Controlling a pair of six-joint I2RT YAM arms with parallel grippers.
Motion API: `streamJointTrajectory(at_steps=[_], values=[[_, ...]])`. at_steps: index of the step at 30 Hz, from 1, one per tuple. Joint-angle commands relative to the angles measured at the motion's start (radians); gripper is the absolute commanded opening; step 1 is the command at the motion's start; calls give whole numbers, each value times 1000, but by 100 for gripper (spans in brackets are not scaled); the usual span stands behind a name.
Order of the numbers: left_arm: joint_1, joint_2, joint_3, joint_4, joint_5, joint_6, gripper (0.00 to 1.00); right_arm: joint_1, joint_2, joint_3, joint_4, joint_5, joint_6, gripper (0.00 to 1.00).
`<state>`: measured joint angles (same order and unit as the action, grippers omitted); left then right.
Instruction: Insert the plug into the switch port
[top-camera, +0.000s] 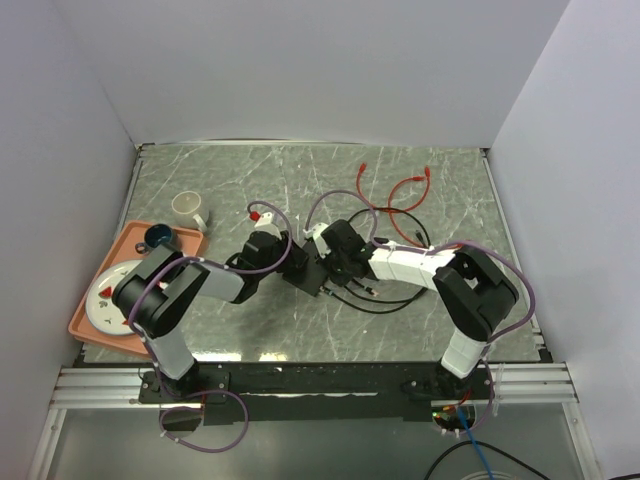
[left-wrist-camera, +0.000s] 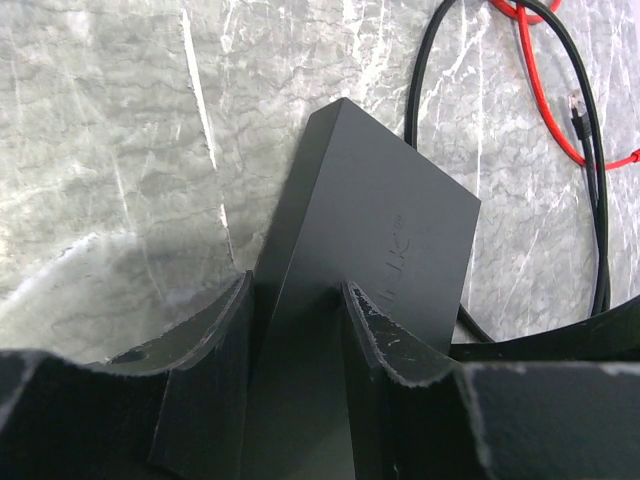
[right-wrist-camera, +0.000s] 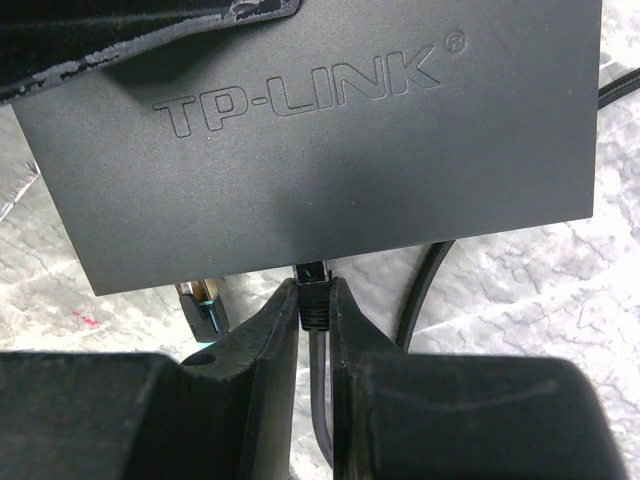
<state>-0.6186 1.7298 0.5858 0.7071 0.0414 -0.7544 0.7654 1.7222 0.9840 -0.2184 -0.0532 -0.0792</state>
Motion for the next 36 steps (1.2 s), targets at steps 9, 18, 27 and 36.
streamJointTrajectory(at_steps=[9,18,27,36], values=[[-239,-116,34,-268,402,-137,43,32,-15,59,864,-97,62,0],[-191,-187,26,-393,331,-106,79,32,-33,7,820,-131,41,0],[-147,-229,31,-523,207,-66,94,32,-78,-14,748,-175,4,0],[-77,-325,129,-788,-15,29,97,31,-167,-110,691,-175,-36,35]])
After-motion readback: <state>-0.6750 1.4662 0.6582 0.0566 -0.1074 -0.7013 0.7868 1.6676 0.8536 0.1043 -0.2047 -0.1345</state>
